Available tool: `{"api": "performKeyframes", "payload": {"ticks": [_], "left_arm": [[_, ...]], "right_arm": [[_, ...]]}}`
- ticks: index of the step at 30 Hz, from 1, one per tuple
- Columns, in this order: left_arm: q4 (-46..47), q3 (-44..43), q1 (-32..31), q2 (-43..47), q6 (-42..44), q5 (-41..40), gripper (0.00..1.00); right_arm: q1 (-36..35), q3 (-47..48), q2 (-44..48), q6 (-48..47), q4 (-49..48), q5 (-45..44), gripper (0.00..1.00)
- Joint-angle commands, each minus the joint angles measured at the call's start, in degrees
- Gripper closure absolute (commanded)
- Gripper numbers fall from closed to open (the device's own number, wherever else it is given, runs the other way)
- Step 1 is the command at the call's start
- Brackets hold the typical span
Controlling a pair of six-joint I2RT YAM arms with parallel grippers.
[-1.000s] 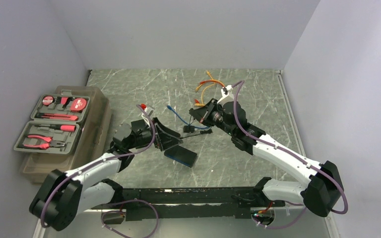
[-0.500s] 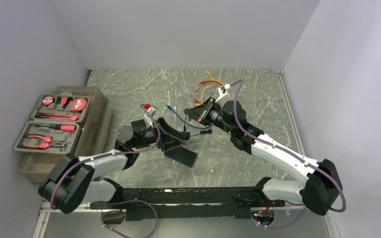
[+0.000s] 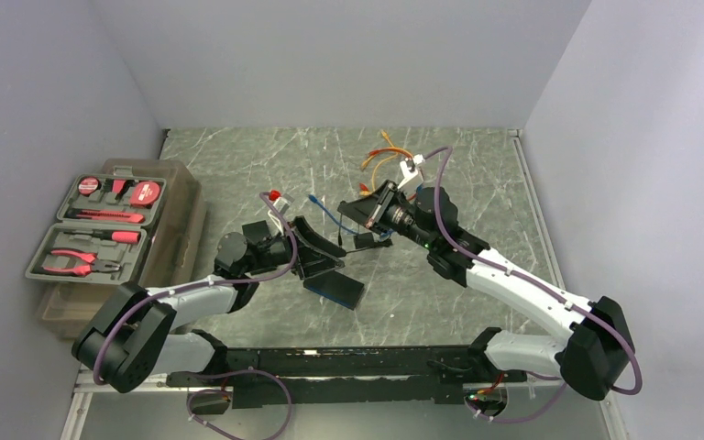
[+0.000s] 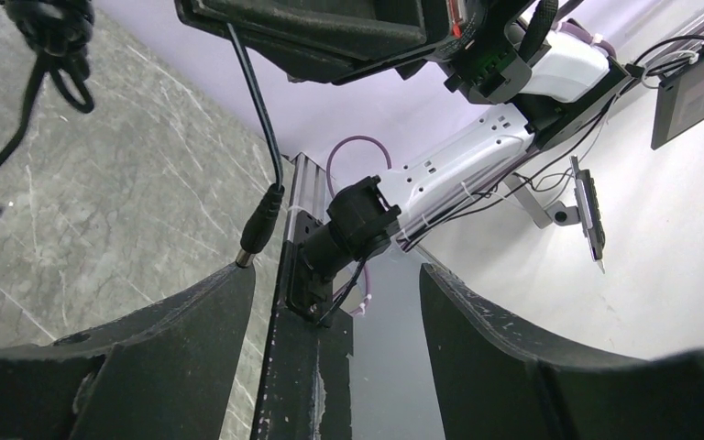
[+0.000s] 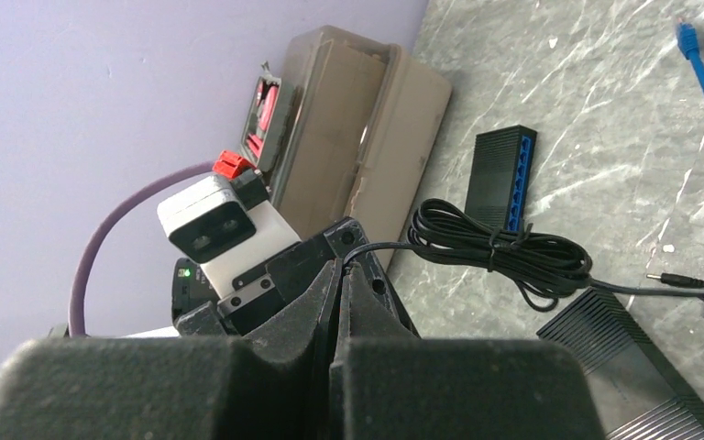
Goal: Insert the plug into the switch port
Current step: Pick up the connector from the center of the board.
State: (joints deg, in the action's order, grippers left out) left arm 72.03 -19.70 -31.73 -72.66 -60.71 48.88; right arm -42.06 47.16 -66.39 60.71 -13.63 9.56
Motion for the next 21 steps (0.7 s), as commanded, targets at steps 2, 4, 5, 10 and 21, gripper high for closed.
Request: {"api": "performKeyframes", "payload": {"ticks": [2, 4, 5, 10, 21], "left_arm": [[3.4, -1.9, -0.3, 0.4, 0.7, 1.2, 0.29], [3.2, -2.0, -0.4, 0.4, 0.8, 1.3, 0.3], [3.2, -2.0, -0.4, 0.4, 0.8, 1.2, 0.3], [3.1, -1.9, -0.5, 0.3, 0.9, 1.2, 0.31], [0.8, -1.6, -0.5, 1.4, 2.5, 0.7, 0.25]], "right_arm": [[-1.1, 0.9, 1.5, 0.9, -4.8, 2.3, 1.0], [-1.5, 0.7, 1.5, 0.9, -5.1, 2.4, 1.0], [-1.6, 0.6, 1.6, 1.0, -5.3, 2.5, 1.0], [-2.4, 1.0, 2.8, 0.1, -4.5, 1.4, 1.0], [-3.8, 2.1, 5.0, -2.0, -1.8, -0.2, 1.0]]}}
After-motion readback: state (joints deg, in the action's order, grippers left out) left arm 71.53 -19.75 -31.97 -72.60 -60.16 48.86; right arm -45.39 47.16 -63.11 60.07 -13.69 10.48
